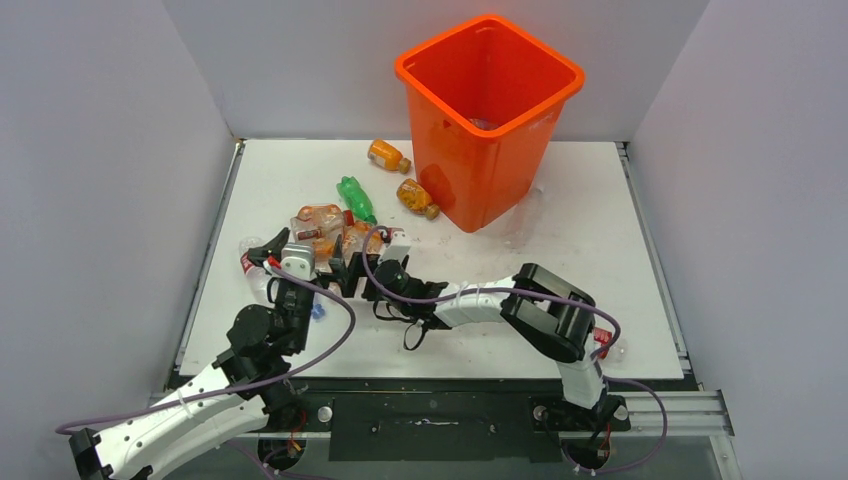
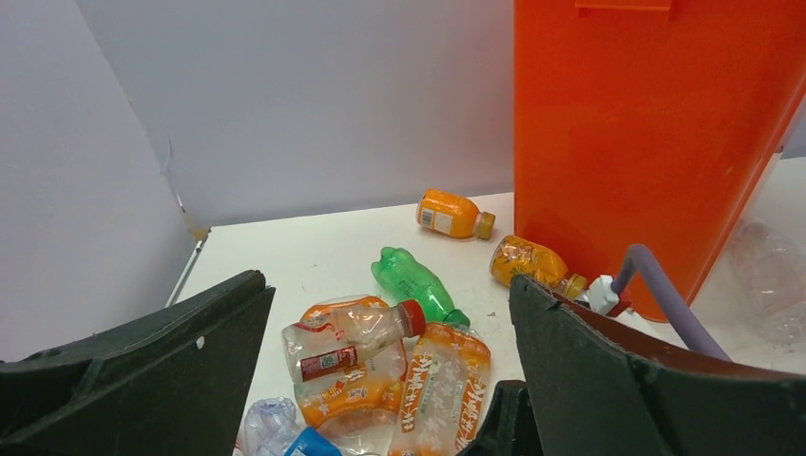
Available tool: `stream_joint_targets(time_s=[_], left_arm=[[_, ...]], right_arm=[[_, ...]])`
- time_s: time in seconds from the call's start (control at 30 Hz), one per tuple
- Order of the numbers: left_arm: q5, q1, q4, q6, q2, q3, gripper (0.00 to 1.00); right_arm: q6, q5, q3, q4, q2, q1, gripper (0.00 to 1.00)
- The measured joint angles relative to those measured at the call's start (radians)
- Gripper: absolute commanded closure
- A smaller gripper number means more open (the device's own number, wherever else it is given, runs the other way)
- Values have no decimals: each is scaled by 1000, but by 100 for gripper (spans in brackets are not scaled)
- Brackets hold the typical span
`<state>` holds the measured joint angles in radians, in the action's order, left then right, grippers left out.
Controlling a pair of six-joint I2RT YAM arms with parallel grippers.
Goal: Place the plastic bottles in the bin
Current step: Pick up the plastic bottle at the center of the board.
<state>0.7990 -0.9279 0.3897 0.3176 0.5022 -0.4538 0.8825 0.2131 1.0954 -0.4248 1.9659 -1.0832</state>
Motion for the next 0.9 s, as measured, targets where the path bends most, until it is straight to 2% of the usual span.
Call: stream_joint_targets(time_s=[0.17, 0.43, 0.6, 0.73, 0.9], left_arm=[[-3, 0, 6, 0, -14, 0, 4], [-19, -1, 5, -1, -14, 0, 4], [-26, -1, 4, -3, -15, 0, 4], [-26, -1, 4, -3, -17, 0, 4], [-31, -1, 4, -5, -18, 0, 4]], right_arm=[[48, 63, 92, 14, 57, -18, 9], [77, 171, 235, 135, 193, -25, 7], [72, 214, 264, 198, 199, -25, 0], [40, 244, 250, 190, 198, -25, 8], [-10, 281, 145, 167, 138, -15, 16]])
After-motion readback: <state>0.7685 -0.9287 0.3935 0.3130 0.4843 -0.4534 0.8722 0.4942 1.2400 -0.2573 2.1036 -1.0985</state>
